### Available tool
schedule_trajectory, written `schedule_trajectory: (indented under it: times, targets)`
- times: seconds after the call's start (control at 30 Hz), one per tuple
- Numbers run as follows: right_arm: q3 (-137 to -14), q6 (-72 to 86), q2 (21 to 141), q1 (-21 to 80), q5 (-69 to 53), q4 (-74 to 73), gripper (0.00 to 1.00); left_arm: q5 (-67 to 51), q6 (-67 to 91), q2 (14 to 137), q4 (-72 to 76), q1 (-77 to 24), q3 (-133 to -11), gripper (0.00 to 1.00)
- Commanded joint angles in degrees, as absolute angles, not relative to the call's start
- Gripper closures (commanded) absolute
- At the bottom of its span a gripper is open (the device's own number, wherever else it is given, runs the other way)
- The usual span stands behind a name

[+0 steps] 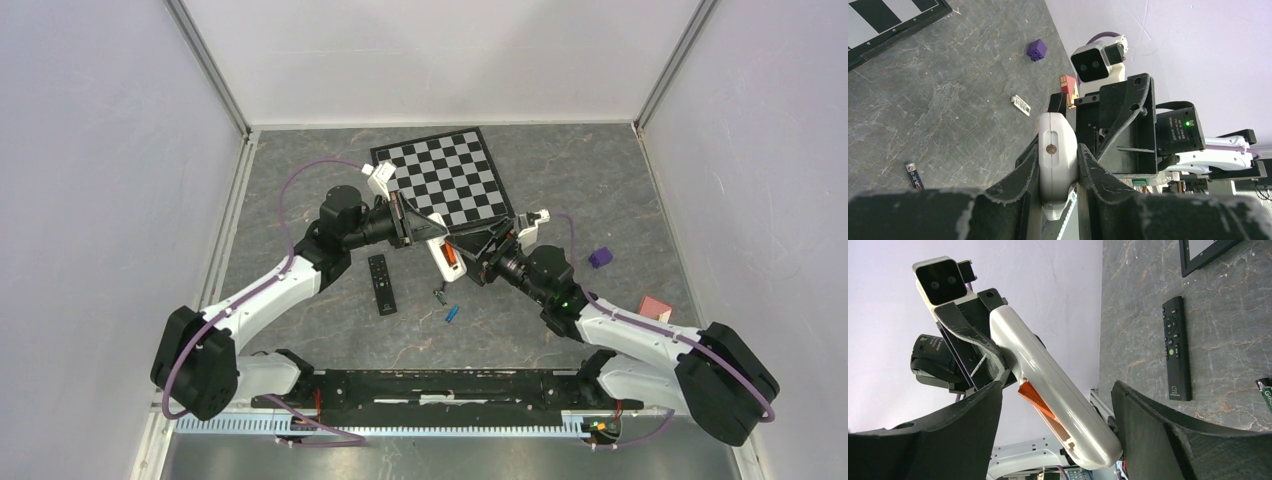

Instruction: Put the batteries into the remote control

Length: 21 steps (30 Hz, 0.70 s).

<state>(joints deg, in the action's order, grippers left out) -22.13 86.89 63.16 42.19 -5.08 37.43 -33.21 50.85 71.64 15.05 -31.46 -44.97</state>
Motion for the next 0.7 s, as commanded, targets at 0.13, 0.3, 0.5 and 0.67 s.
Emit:
schedule_trajectory:
  times: [0.13,0.3,0.5,0.67]
  targets:
    - [-24.1,86.7,64.4,41.8,-7.0,42.4,0.27,-35.6,48.9,71.7,17.3,-31.4,-45.0,0.98]
    - [-23.9,86.3,64.3,41.7,-7.2,42.9,0.39,-35.6,49.3,71.9,17.4,-31.4,-45.0,0.98]
    - [-23.9,85.4,65.6,41.7,-9.5,43.3,0.5,-37.5,53.1,72.3,16.9,-31.4,-46.3,0.98]
    - [-24.2,83.9,65.8,41.7,-10.0,43.5,0.47,-36.5,52.3,71.8,15.2,-31.4,-46.4,0.98]
